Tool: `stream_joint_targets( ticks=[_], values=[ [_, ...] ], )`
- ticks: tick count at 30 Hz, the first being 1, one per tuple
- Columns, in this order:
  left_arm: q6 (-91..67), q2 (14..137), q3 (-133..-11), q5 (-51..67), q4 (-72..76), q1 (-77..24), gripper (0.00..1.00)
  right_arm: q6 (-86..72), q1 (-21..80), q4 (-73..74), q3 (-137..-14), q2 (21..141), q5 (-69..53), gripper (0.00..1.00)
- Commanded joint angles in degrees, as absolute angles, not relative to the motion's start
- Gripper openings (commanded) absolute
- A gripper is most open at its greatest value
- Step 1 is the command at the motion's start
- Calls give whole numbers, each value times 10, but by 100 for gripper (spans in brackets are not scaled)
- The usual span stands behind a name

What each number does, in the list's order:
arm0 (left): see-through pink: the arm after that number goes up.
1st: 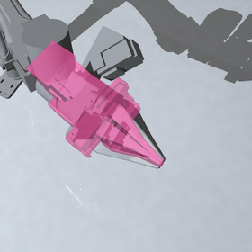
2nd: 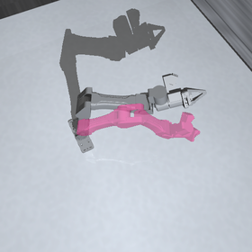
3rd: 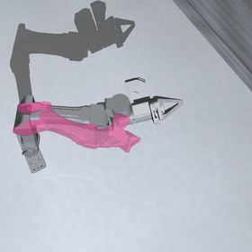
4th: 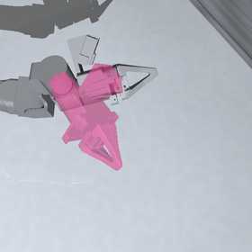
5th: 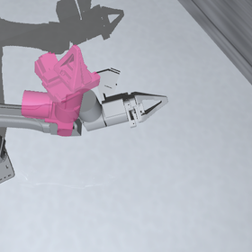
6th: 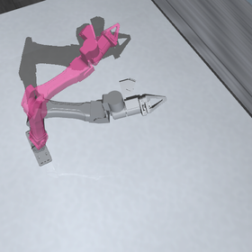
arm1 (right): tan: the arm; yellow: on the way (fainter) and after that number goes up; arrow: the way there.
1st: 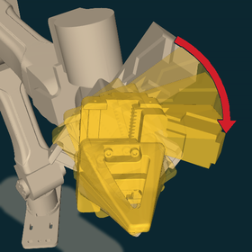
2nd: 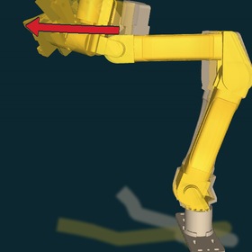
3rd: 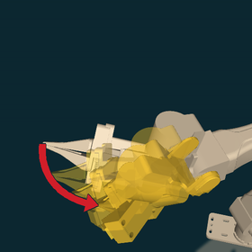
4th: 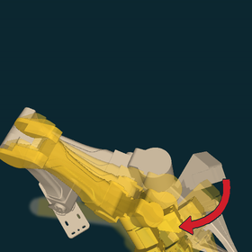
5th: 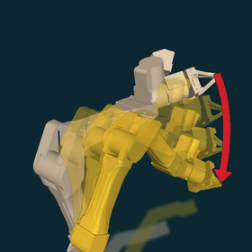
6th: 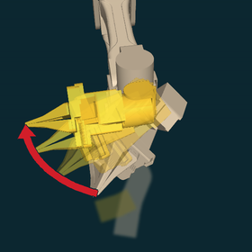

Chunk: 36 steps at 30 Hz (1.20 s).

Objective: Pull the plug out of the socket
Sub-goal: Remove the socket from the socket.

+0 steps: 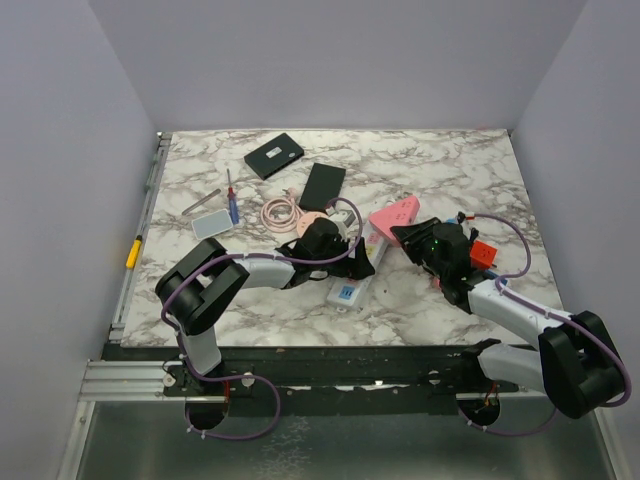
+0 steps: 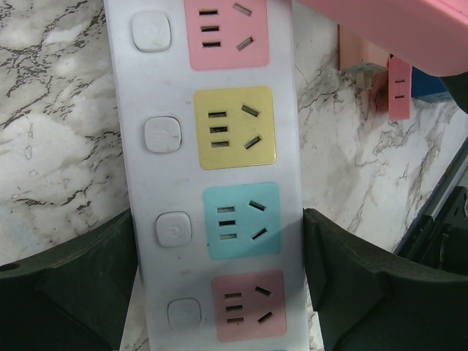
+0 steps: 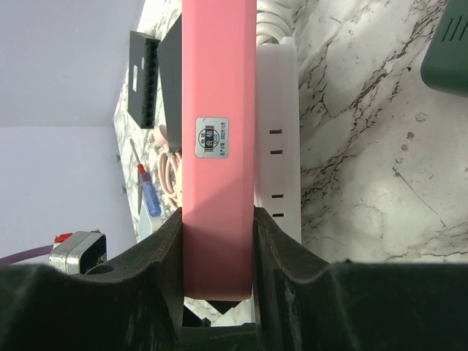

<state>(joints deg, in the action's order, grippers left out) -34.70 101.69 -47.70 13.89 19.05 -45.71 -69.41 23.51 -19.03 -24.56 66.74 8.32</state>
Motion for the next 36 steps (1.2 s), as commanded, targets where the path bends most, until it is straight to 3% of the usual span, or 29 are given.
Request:
stream_joint_targets(
  ticks=[1,12,25,32,33,36],
  values=[
    [-333,1065,-437,113,37,-457,0,-694,227,-283,-264,658,109,0],
    [-292,1063,-448,46,-21,-460,0,-693,227,-280,-271,662,107,0],
    [-292,1065,-457,44,-26,-459,0,-692,226,-273,-272,660,109,0],
    [-314,1043,-463,8,-25,-460,0,-635,227,-173,-305,622,150,0],
    [-315,1038,-466,4,-25,-460,2,-626,227,-152,-309,614,162,0],
    [-312,1026,-473,5,-25,-460,28,-593,224,-108,-308,581,199,0]
  ],
)
